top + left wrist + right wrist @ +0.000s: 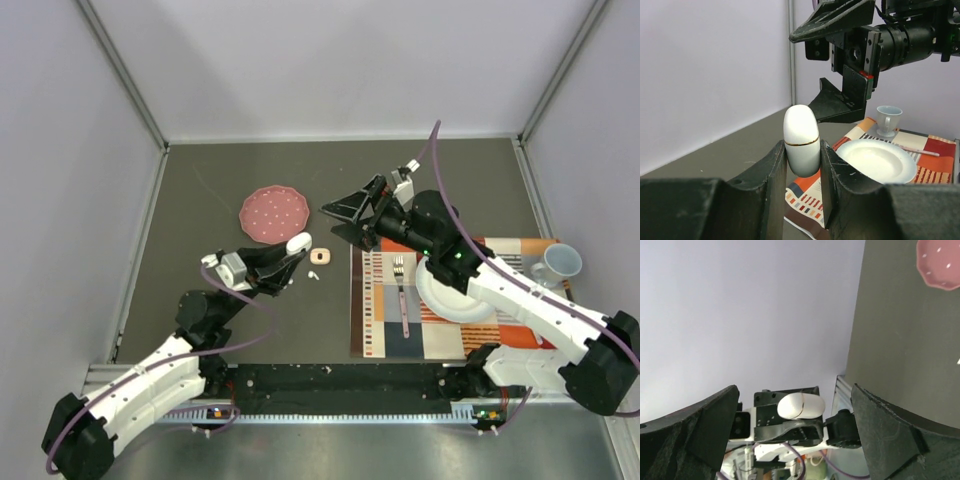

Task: Insert the wireless bluetooth earbuds into the charging case
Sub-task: Pass from the left arm to the right

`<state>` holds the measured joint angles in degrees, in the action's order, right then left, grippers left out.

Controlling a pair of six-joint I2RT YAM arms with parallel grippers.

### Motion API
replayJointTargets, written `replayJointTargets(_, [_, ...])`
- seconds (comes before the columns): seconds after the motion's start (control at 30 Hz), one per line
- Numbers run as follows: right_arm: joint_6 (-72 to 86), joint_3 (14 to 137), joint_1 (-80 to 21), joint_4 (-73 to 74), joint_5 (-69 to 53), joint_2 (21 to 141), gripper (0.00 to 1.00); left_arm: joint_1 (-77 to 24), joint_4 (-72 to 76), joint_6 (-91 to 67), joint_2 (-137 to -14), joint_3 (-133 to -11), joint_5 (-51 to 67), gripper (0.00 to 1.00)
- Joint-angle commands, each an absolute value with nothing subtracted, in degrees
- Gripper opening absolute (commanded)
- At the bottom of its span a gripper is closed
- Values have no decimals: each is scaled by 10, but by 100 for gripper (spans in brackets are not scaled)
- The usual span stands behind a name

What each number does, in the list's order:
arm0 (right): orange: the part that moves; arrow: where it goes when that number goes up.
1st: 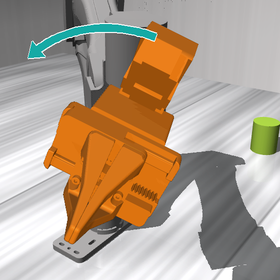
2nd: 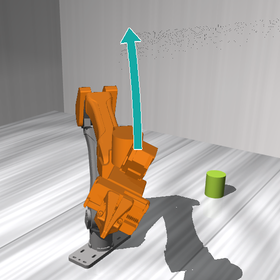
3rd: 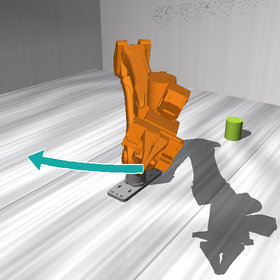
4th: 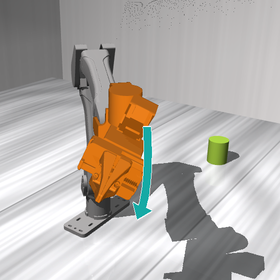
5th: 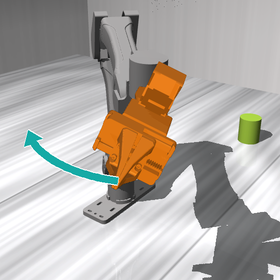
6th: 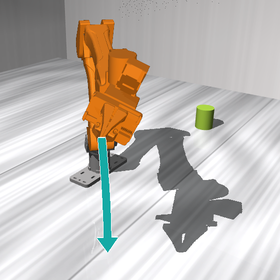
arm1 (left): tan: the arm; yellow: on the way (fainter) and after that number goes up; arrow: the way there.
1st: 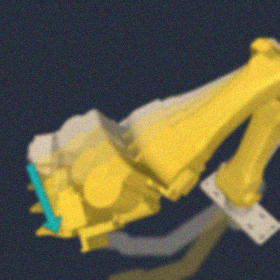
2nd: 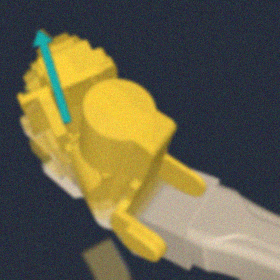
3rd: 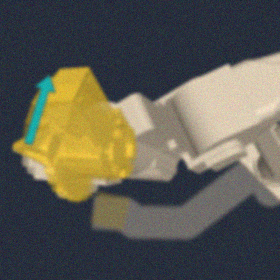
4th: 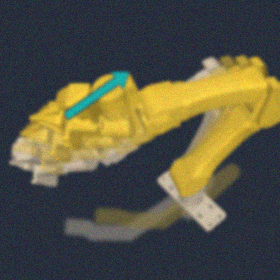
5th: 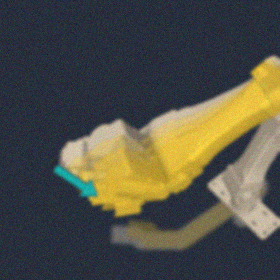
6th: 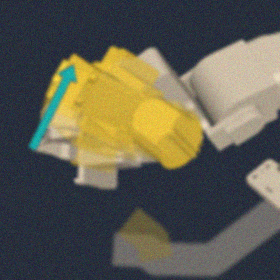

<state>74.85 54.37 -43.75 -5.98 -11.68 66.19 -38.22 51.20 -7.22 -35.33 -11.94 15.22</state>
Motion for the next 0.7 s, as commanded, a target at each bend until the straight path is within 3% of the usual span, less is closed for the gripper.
replayJointTargets(0.0, [801, 537, -446, -97, -163, 666, 95, -382, 557, -56, -365, -134, 157, 0])
replayJointTargets(0.17, [815, 532, -474, -111, -167, 691, 98, -382, 562, -56, -369, -133, 157, 0])
replayJointTargets(0.4, [847, 511, -497, -164, -161, 716, 94, -382, 557, -58, -367, -130, 162, 0])
replayJointTargets(0.67, [873, 490, -500, -214, -166, 730, 74, -382, 540, -53, -363, -129, 150, 0])
